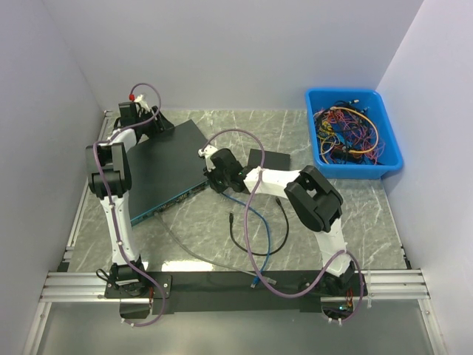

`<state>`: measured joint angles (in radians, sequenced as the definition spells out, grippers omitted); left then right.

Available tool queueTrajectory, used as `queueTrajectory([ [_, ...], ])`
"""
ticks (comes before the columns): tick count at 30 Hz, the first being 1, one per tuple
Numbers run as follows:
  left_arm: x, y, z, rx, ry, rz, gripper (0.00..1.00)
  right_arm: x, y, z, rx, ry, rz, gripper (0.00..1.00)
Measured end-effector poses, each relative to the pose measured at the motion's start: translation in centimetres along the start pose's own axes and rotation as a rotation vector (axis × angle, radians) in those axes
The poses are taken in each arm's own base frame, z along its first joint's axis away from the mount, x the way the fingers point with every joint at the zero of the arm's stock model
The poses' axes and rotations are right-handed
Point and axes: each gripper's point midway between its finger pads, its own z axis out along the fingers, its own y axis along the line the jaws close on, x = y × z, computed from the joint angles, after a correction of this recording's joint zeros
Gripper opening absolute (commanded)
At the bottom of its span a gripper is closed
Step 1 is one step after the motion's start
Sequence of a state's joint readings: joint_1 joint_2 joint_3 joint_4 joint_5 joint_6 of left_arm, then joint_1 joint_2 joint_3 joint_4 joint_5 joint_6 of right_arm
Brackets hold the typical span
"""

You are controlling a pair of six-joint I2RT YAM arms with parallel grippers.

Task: Insert the plug into the switch port

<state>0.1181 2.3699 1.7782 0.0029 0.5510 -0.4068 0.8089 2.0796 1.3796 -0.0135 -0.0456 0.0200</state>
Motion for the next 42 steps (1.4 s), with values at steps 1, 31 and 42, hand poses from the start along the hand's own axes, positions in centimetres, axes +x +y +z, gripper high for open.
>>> queueTrajectory([
  [1, 0.0, 0.0, 0.0, -0.001, 0.002, -0.002, 0.61, 0.0, 0.0, 0.1, 0.002, 0.006, 0.008, 0.0],
  [31, -0.2, 0.3, 0.2, -0.024, 0.002, -0.004, 0.62, -0.5, -2.8, 0.7, 0.111, 0.124, 0.176, 0.56],
  [42, 0.1, 0.0, 0.3, -0.022, 0.015, -0.008, 0.62, -2.4, -6.6, -6.1, 0.239, -0.042, 0.229, 0.6],
])
